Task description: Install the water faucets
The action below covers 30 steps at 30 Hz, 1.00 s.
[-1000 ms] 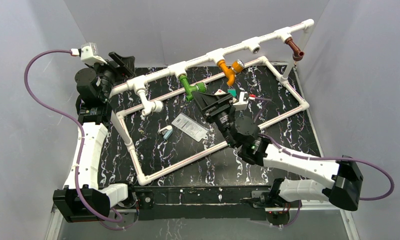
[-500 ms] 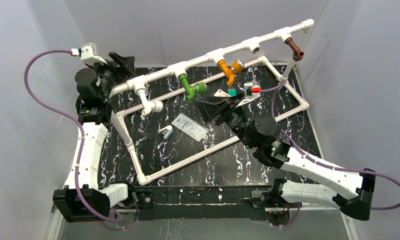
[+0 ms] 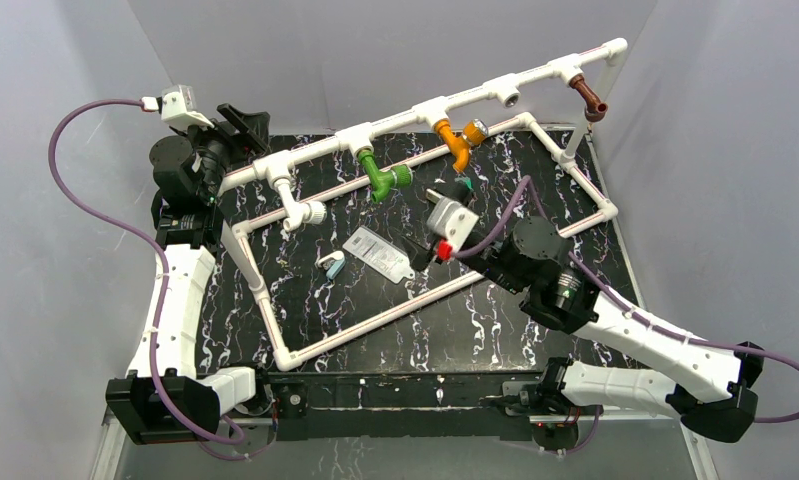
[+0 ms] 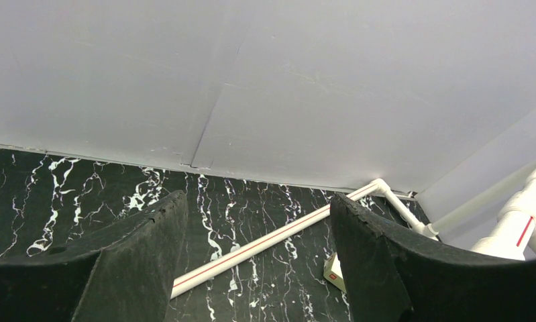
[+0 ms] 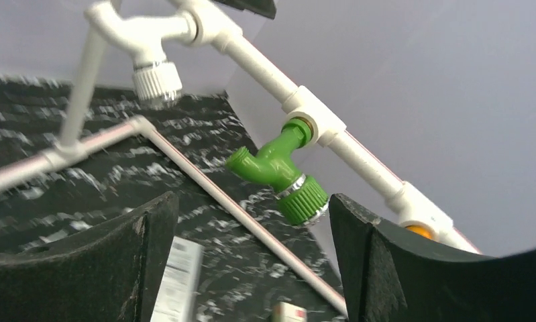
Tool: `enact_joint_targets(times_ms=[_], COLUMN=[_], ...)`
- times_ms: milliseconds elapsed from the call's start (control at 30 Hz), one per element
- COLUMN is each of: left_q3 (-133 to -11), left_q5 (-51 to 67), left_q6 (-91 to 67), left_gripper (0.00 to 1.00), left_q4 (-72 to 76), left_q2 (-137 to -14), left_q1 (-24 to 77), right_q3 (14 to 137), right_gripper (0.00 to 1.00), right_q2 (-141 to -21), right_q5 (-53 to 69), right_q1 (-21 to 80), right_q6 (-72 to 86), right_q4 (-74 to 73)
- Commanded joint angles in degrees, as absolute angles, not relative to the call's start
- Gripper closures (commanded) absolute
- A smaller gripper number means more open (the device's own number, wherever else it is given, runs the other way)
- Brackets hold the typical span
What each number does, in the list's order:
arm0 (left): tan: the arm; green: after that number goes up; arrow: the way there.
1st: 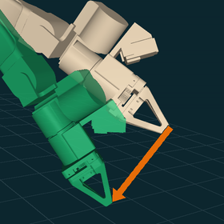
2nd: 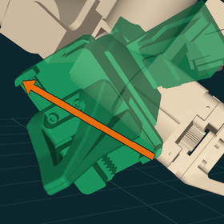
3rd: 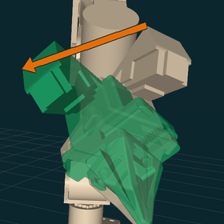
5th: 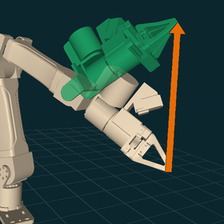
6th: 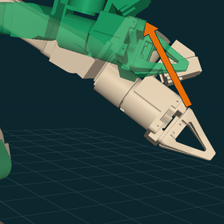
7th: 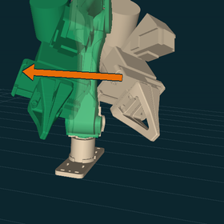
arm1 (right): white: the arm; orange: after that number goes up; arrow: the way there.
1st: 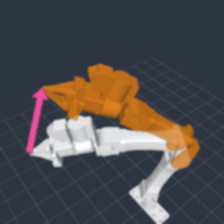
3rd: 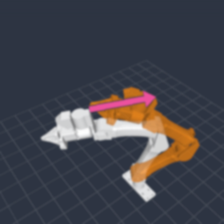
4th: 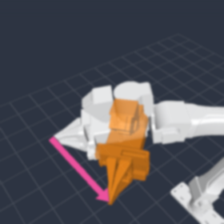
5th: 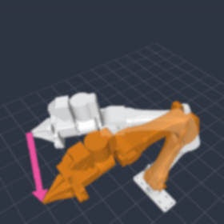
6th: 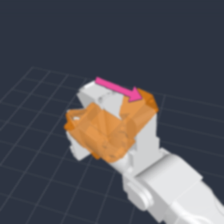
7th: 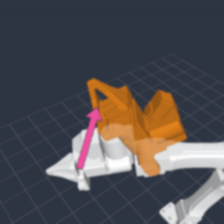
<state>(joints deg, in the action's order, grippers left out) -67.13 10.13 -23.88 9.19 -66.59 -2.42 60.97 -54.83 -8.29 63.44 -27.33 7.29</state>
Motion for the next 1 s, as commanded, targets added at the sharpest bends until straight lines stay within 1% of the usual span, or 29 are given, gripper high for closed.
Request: enact_joint_targets(times_ms=[0,300,367,500,733,967], left_q3=[-59.7,-59.7,-59.8,-59.8,-59.8,-59.8], left_q5=[9.9,10.2,10.2,10.2,10.3,10.6], left_q6=[-23.6,-23.7,-23.7,-23.7,-23.8,-23.8], left_gripper=[0.25,0.25,0.25,0.25,0.25,0.25], left_q4=[-9.9,-9.9,-10.0,-10.0,-10.0,-10.0], left_q2=[-74.0,-74.4,-74.4,-74.5,-74.4,-74.6], left_q1=[-4.2,-4.4,-4.4,-4.5,-4.6,-4.7], right_q3=[63.2,60.1,59.5,60.0,60.7,63.2], right_gripper=[0.11,0.10,0.10,0.10,0.14,0.27], right_q2=[-55.0,-59.0,-60.0,-63.0,-69.5,-73.9], right_q5=[-4.2,-8.3,-8.5,-9.8,-14.7,-19.2], right_q1=[63.4,63.4,63.4,63.4,63.4,63.4], right_q6=[-51.6,-78.2,-81.6,-85.4,-89.3,-89.2], right_q4=[5.2,12.1,14.3,17.4,24.9,28.8])
